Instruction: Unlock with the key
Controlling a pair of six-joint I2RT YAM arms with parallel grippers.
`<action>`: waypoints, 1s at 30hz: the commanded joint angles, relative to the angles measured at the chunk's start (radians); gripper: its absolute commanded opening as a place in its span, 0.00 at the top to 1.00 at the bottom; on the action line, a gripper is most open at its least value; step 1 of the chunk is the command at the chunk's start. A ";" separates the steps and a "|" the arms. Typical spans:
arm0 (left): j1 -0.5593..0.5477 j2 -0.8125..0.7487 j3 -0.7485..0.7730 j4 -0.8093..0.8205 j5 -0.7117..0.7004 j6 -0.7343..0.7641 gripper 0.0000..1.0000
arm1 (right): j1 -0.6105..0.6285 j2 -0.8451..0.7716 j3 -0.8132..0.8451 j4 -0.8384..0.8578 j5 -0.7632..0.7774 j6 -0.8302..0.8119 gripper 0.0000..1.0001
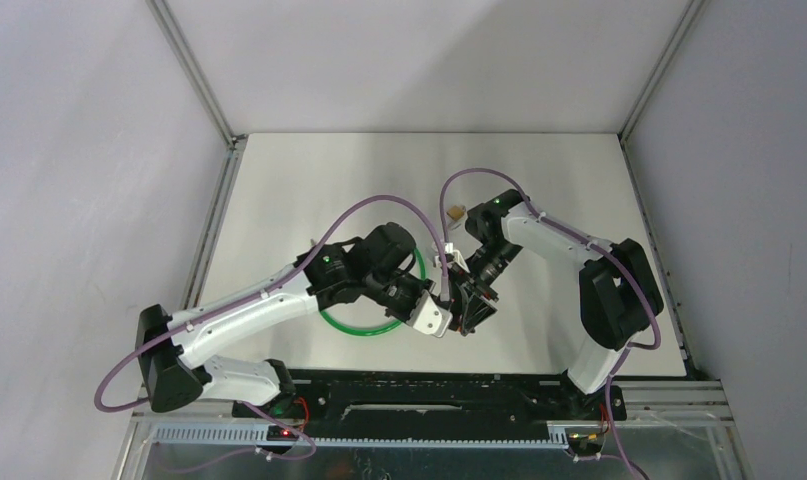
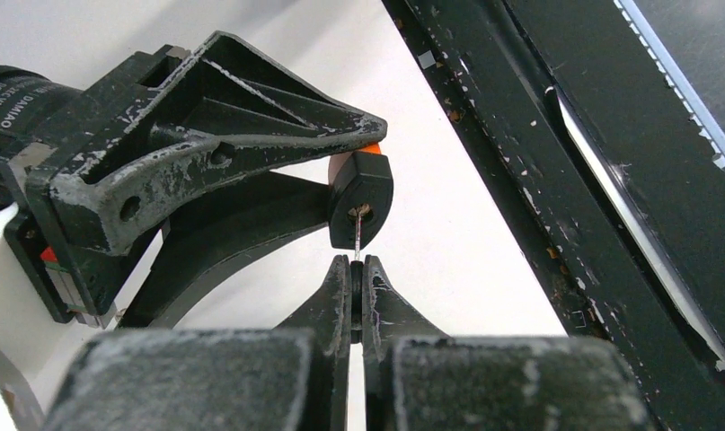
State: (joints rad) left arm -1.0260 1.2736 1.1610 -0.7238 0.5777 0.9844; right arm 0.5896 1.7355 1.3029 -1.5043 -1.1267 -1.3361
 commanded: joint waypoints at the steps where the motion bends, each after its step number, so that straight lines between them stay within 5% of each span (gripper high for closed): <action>1: -0.014 -0.013 -0.012 0.048 0.001 -0.009 1.00 | -0.001 0.000 0.047 -0.020 -0.063 0.002 1.00; 30: -0.019 -0.099 -0.228 0.289 -0.121 0.077 1.00 | 0.013 0.068 0.072 -0.104 -0.098 -0.075 1.00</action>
State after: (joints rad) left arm -1.0416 1.1915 0.9771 -0.5205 0.5182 1.0142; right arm 0.5858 1.8053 1.3193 -1.5188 -1.1042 -1.3926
